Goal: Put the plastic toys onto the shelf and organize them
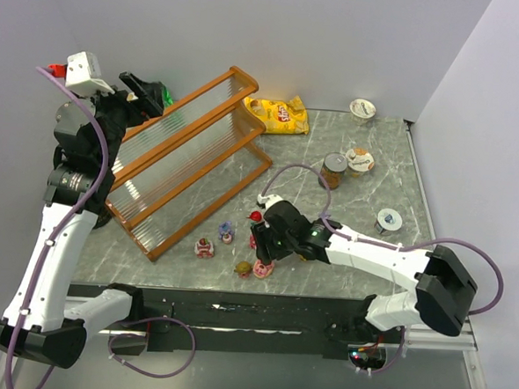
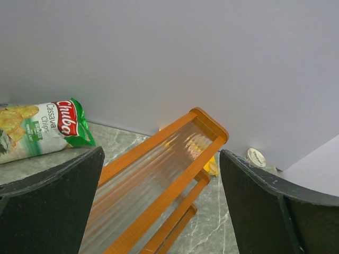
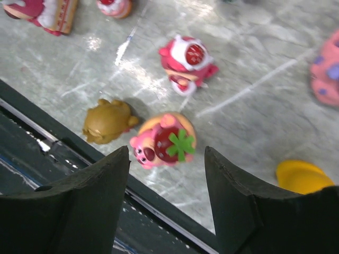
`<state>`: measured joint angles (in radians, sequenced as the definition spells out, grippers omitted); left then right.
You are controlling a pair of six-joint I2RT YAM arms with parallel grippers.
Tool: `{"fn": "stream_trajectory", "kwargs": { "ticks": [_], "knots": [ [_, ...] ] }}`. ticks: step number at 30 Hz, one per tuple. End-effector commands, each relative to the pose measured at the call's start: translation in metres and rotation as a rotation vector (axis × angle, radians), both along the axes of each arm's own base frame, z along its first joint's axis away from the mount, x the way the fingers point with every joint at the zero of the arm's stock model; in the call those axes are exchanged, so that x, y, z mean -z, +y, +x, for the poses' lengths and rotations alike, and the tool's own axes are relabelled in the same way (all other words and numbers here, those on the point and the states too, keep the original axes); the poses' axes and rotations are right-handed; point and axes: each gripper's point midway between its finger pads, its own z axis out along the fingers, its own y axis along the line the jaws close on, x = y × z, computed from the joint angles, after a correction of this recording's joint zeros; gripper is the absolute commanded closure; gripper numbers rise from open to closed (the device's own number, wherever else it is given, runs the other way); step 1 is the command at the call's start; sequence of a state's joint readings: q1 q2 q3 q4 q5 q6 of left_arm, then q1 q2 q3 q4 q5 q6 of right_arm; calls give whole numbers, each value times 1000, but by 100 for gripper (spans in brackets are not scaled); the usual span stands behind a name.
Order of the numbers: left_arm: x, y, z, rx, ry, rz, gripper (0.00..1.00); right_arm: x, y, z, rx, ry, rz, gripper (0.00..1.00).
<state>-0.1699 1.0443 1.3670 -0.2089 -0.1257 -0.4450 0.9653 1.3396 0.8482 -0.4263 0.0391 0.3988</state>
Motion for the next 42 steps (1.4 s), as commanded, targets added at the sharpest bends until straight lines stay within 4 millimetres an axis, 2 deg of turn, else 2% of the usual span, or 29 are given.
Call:
{"fn": "stream_trajectory", "kwargs": {
  "ticks": [1, 8, 18, 19, 23, 27, 31, 34, 36, 38, 39, 41, 42],
  "knots": [
    [-6, 3, -3, -15, -20, 18, 4, 4, 18, 2, -54, 29, 59, 35],
    [-1, 2, 1, -17, -9, 27, 4, 25, 12, -2, -41, 82, 38, 39],
    [8, 0, 7, -14, 13, 31, 4, 34, 1, -6, -27, 108, 24, 51],
    [9, 0, 8, -14, 16, 32, 4, 35, 1, -7, -28, 108, 21, 53],
    [10, 0, 9, -15, 18, 33, 4, 34, -1, -3, -15, 98, 23, 76],
    [11, 0, 11, -17, 21, 35, 4, 29, -3, 1, -2, 82, 21, 90],
    [10, 1, 12, -23, 19, 39, 4, 16, -5, 7, 5, 58, 18, 100],
    [9, 1, 13, -24, 18, 42, 4, -1, -7, 10, -13, 34, 21, 100],
    [9, 1, 14, -27, 19, 43, 4, -18, -5, 13, -25, 22, 59, 100],
    [10, 1, 15, -23, 26, 51, 4, -44, 0, 20, -35, 23, 132, 100],
    [8, 1, 14, -19, 20, 55, 4, -60, 4, 26, -37, 4, 162, 100],
    [9, 0, 13, -18, 24, 59, 4, -74, 0, 36, -27, -11, 174, 100],
    [8, 1, 13, -19, 23, 60, 4, -89, 4, 43, -29, -36, 199, 100]
  ]
}}
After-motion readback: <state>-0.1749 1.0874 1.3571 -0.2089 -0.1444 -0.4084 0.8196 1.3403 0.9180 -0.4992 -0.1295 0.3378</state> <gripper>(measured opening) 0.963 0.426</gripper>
